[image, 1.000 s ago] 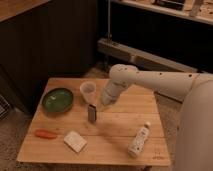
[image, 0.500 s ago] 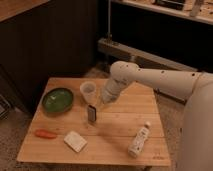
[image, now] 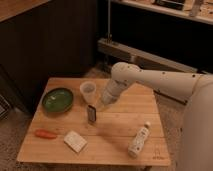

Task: Knock the eraser over

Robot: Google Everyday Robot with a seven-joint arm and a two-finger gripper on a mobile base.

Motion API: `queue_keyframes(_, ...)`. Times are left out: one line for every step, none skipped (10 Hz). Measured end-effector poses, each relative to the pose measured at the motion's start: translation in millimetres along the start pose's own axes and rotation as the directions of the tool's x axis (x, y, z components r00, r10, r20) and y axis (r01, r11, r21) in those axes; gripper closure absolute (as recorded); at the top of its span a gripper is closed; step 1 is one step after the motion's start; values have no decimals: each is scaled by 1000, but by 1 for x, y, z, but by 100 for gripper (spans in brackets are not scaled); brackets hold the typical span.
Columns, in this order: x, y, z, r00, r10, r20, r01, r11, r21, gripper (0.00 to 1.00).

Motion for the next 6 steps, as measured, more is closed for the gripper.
queue_keyframes(2, -8, 9, 1000, -16, 26, 16, 1000, 5, 100)
queue_keyframes(4, -15, 13, 999, -26, 39, 26, 1000, 10, 100)
queue_keyframes(6, -20, 18, 998, -31, 48, 30, 999, 12, 100)
queue_keyframes(6, -27, 22, 997, -31, 66, 29, 999, 21, 100)
queue_keyframes(10, -32, 25, 997, -27, 75, 24, 999, 31, 100)
queue_keyframes(11, -34, 24, 997, -28, 73, 25, 999, 36, 100)
